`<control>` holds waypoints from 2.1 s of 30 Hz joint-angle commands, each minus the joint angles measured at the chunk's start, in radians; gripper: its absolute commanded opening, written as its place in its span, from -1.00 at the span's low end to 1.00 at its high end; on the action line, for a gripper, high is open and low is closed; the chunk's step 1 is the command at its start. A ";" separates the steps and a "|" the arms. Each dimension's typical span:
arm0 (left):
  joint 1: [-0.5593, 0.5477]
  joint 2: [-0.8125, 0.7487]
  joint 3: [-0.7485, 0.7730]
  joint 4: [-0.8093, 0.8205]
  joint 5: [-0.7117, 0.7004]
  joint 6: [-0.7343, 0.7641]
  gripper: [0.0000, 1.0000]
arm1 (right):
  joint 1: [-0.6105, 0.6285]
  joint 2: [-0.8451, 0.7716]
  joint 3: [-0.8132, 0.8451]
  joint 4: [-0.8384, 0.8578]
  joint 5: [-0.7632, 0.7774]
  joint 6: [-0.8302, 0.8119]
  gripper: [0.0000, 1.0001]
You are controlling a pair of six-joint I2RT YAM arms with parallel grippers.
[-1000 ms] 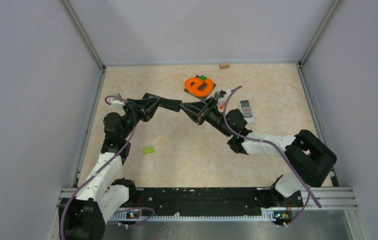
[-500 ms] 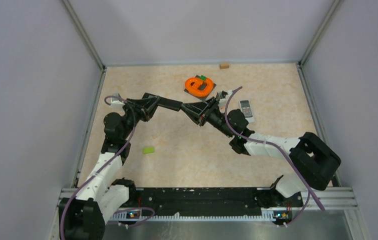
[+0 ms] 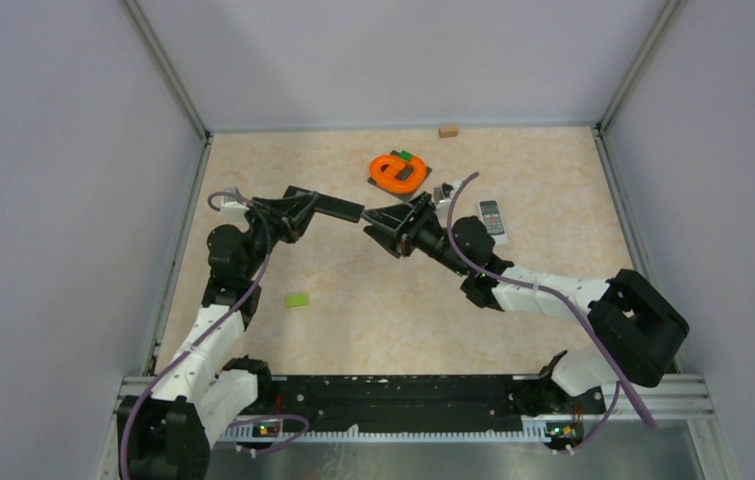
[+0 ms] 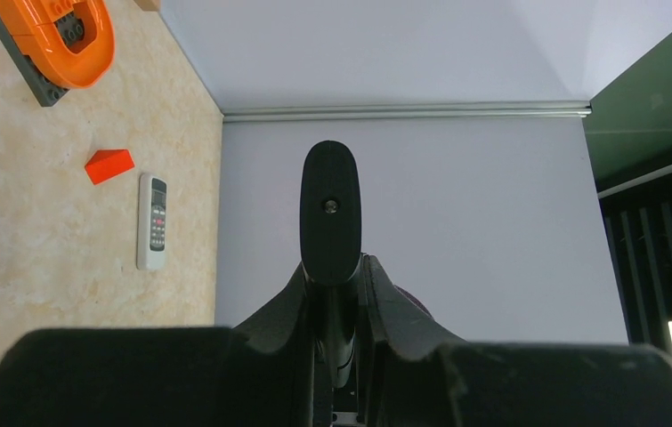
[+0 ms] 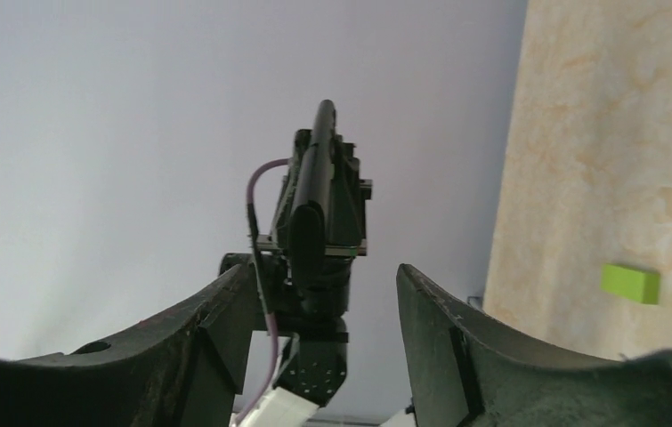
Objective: Load the batteries into the remote control
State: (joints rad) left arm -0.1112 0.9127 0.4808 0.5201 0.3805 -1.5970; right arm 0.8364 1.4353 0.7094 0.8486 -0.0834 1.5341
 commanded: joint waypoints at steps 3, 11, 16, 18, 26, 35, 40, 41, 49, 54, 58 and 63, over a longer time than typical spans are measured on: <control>0.004 -0.017 0.006 0.028 0.034 0.050 -1.00 | -0.014 -0.006 0.097 -0.088 -0.067 -0.092 0.25; 0.004 -0.014 0.007 0.038 0.100 0.087 -1.00 | -0.019 0.062 0.154 -0.083 -0.129 -0.115 0.24; 0.004 -0.014 0.016 0.053 0.128 0.089 -1.00 | -0.020 0.083 0.160 -0.098 -0.135 -0.117 0.12; 0.004 -0.006 0.025 0.056 0.143 0.085 -1.00 | -0.022 0.097 0.175 -0.105 -0.152 -0.117 -0.10; 0.002 0.040 0.052 0.129 0.230 0.029 -1.00 | -0.022 0.149 0.193 -0.098 -0.159 -0.105 -0.52; -0.004 0.037 0.095 0.113 0.299 0.031 -1.00 | -0.013 0.195 0.248 -0.136 -0.170 -0.173 -0.63; -0.020 0.041 0.115 0.084 0.319 0.030 -1.00 | -0.002 0.233 0.271 -0.111 -0.172 -0.221 -0.63; -0.027 0.045 0.116 0.083 0.321 0.029 -1.00 | -0.001 0.237 0.282 -0.114 -0.169 -0.231 -0.61; -0.069 0.063 0.118 0.074 0.319 0.039 -1.00 | 0.003 0.251 0.315 -0.172 -0.124 -0.282 -0.58; -0.097 0.077 0.145 0.073 0.327 0.088 -1.00 | 0.003 0.255 0.348 -0.320 -0.061 -0.295 -0.57; -0.110 0.086 0.155 0.110 0.339 0.105 -1.00 | 0.002 0.268 0.348 -0.251 -0.103 -0.298 -0.49; -0.101 0.077 0.214 -0.051 0.326 0.251 -1.00 | -0.023 0.206 0.274 -0.164 -0.137 -0.377 -0.30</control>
State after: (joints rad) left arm -0.1402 1.0214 0.5911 0.4675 0.4789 -1.4490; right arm 0.8112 1.6447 1.0145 0.6743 -0.2077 1.2709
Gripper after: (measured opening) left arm 0.200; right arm 0.327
